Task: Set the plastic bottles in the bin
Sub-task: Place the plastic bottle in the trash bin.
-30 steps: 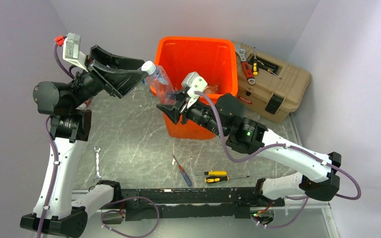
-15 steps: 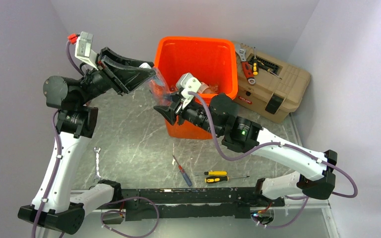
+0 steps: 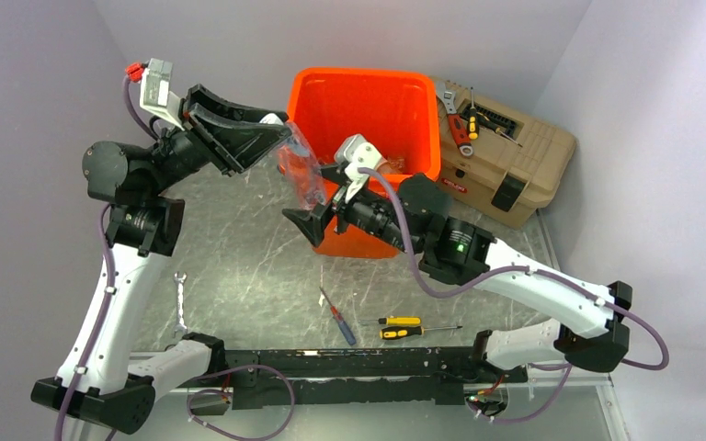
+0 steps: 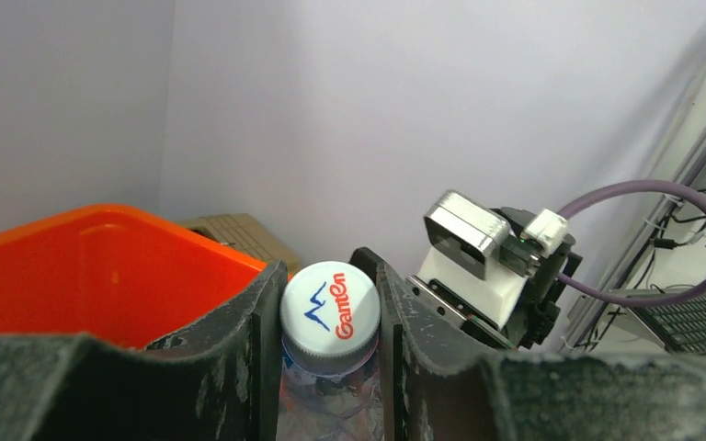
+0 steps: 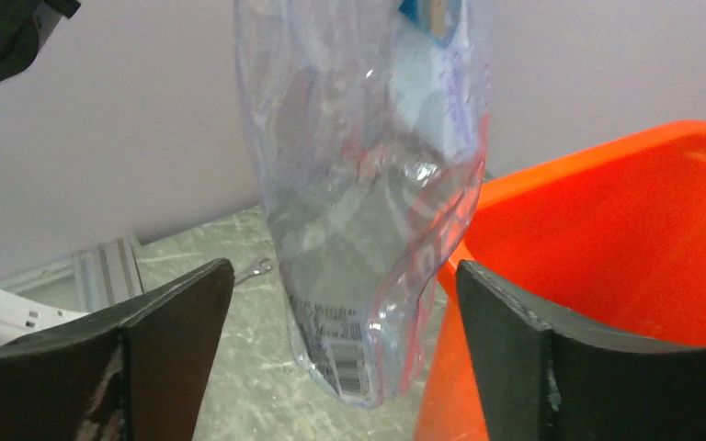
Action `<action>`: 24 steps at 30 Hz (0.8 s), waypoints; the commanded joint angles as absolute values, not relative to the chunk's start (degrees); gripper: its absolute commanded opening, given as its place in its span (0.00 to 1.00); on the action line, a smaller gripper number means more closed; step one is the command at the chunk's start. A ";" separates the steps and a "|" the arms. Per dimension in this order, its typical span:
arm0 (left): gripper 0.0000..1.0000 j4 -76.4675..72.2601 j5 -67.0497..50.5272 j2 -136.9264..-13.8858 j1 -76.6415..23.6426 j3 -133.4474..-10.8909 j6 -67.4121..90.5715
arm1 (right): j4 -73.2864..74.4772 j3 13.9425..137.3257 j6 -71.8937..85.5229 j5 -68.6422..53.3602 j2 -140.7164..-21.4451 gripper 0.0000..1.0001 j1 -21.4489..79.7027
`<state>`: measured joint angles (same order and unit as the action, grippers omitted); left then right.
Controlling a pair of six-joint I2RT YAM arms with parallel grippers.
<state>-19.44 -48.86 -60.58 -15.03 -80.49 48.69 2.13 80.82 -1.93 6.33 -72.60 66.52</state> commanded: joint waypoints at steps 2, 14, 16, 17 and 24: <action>0.00 -21.93 -44.38 -63.02 -15.47 -86.28 47.29 | 5.33 83.18 2.06 7.42 -65.65 1.00 66.87; 0.00 -11.43 -45.18 -87.69 -18.68 -116.07 37.80 | 15.95 70.14 7.55 15.30 -38.63 1.00 66.88; 0.00 -5.36 -45.20 -92.35 -21.48 -122.17 30.64 | 17.76 67.34 8.69 17.78 -34.54 1.00 66.87; 0.00 -2.89 -44.66 -95.09 -23.12 -124.73 28.60 | 18.25 66.24 9.15 18.79 -32.99 1.00 66.88; 0.00 3.06 -41.29 -104.44 -32.33 -129.14 18.87 | 18.25 60.06 11.94 20.84 -26.85 1.00 66.87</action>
